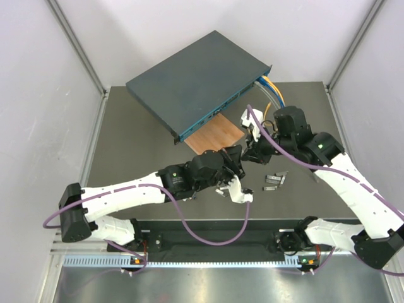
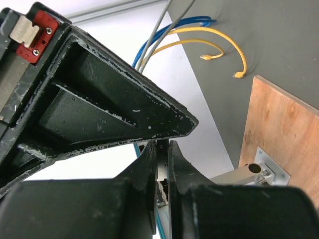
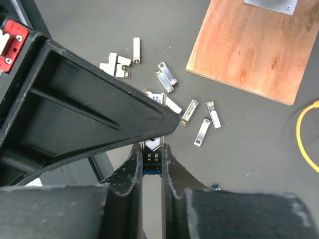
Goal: Insert the plug into the switch port
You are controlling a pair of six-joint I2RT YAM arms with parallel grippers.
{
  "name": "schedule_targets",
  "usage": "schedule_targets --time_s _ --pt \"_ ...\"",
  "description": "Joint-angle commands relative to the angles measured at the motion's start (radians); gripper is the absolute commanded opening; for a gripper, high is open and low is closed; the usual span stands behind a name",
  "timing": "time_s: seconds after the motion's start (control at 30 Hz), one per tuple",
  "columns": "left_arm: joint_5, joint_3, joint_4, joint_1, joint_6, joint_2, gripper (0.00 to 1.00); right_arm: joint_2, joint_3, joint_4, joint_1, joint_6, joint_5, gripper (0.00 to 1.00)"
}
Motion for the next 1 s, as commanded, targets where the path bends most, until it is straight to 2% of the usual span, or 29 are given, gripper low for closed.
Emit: schedule_targets --time_s 0.0,0.03,0.17,0.23,0.27,0.37,0.4,0.53,0.63,0.7,0.73,0.77,0.8,0.83,0.87,0.9,0.93,0.97 --pt "0.003 0.026 0.071 -0.006 -0.012 -0.018 0.02 -0.001 0.003 0.034 0.003 -0.019 0.067 0.0" --pt "-0.001 0.022 0.083 -0.006 -0.018 -0.022 0.11 -0.004 0.006 0.04 0.003 -0.018 0.069 0.0" --pt "-0.016 0.02 0.059 -0.006 -0.074 -0.048 0.35 -0.022 0.006 0.056 -0.014 -0.007 0.072 0.0" --pt "-0.011 0.011 0.009 -0.006 -0.081 -0.083 0.44 -0.048 0.003 0.073 -0.023 0.005 0.067 0.0" --pt "-0.014 0.005 0.002 -0.006 -0.101 -0.094 0.52 -0.057 -0.001 0.092 -0.036 0.01 0.061 0.0" --pt "-0.025 0.019 -0.039 -0.006 -0.166 -0.124 0.58 -0.088 -0.015 0.131 -0.051 0.034 0.053 0.0" --pt "-0.03 0.031 -0.041 -0.004 -0.188 -0.128 0.64 -0.096 -0.018 0.137 -0.056 0.044 0.053 0.0" --pt "-0.074 0.089 -0.048 0.0 -0.327 -0.142 0.67 -0.104 -0.017 0.142 -0.077 0.054 0.056 0.0" --pt "-0.083 0.157 -0.061 0.038 -0.524 -0.148 0.69 -0.096 -0.003 0.137 -0.086 0.047 0.082 0.0" --pt "-0.048 0.219 -0.059 0.083 -0.721 -0.156 0.71 -0.067 0.029 0.117 -0.088 0.033 0.113 0.0" --pt "-0.034 0.245 -0.059 0.15 -0.807 -0.156 0.72 -0.053 0.045 0.091 -0.086 0.025 0.119 0.0" --pt "0.011 0.276 -0.07 0.193 -0.998 -0.153 0.72 -0.036 0.063 0.07 -0.088 0.009 0.131 0.0" --pt "0.054 0.339 -0.105 0.242 -1.092 -0.15 0.72 0.0 0.104 0.051 -0.086 0.004 0.142 0.0" --pt "0.087 0.362 -0.11 0.343 -1.18 -0.15 0.72 0.017 0.124 0.015 -0.088 -0.004 0.15 0.0" --pt "0.154 0.379 -0.111 0.394 -1.36 -0.153 0.72 0.036 0.146 -0.005 -0.088 -0.024 0.154 0.0" --pt "0.203 0.399 -0.104 0.452 -1.448 -0.166 0.73 0.071 0.188 -0.024 -0.086 -0.027 0.159 0.0" --pt "0.264 0.404 -0.099 0.57 -1.634 -0.176 0.73 0.091 0.207 -0.056 -0.086 -0.028 0.165 0.0" --pt "0.318 0.405 -0.091 0.627 -1.723 -0.182 0.74 0.108 0.23 -0.076 -0.083 -0.034 0.173 0.0"
